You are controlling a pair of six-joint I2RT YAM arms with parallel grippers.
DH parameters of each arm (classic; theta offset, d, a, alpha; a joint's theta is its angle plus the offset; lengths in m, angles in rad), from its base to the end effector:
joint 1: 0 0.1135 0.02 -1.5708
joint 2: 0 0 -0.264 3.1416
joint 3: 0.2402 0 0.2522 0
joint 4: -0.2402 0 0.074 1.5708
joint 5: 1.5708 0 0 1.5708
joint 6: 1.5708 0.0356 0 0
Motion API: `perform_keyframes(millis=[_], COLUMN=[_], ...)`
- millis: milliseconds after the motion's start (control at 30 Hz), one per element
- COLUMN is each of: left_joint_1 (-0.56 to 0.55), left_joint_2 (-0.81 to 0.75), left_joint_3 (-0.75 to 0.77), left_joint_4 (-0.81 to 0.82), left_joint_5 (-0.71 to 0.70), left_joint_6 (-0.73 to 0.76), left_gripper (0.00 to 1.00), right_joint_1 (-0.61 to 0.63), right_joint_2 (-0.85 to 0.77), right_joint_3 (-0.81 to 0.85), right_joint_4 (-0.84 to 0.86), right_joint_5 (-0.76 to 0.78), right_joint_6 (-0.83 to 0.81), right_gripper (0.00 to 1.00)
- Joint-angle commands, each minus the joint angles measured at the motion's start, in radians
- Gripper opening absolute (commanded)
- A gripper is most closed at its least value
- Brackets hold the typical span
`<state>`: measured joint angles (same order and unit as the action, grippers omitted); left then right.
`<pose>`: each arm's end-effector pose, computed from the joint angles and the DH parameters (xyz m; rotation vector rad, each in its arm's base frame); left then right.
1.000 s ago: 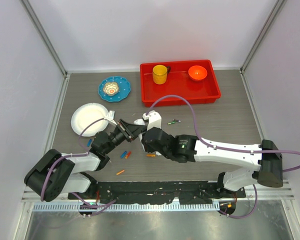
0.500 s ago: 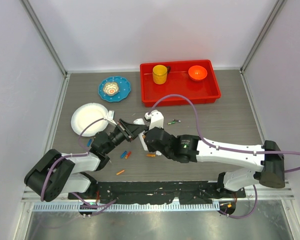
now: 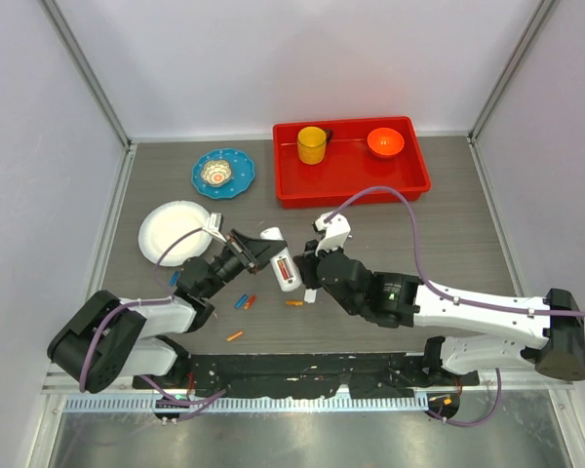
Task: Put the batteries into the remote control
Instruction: Load the battery into the remote control.
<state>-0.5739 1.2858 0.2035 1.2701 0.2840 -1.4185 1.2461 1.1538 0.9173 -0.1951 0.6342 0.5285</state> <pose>0.1793 -0.1278 0.1989 -0.4149 1.6161 -1.7948 0.1025 0.2383 0.3129 -0.2952 1.9318 0.5533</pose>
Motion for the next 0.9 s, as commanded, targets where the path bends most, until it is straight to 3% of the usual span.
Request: perform_keyframes(millis=[0,333,867], left_joint_1=[-0.004,-0.007,-0.009], left_joint_2=[0.010,0.050,0.063], left_joint_3=[0.037,0.060,0.108], left_joint_4=[0.222,0.215,0.166], left_joint_5=[0.011,0.018,0.032], left_joint_6=[-0.014,-0.034,-0.069], left_gripper=[0.00,0.00,0.00], right_joint_1=[0.001,0.010,0.013], right_joint_2=[-0.031,-0.005,0.049], right_joint_3=[-0.035,-0.055,-0.095], right_joint_4=[0.170,0.295,0.325], right_joint_5=[0.051,0.065,0.079], right_joint_6=[-0.027,-0.085,-0.124], right_gripper=[0.01,0.01,0.01])
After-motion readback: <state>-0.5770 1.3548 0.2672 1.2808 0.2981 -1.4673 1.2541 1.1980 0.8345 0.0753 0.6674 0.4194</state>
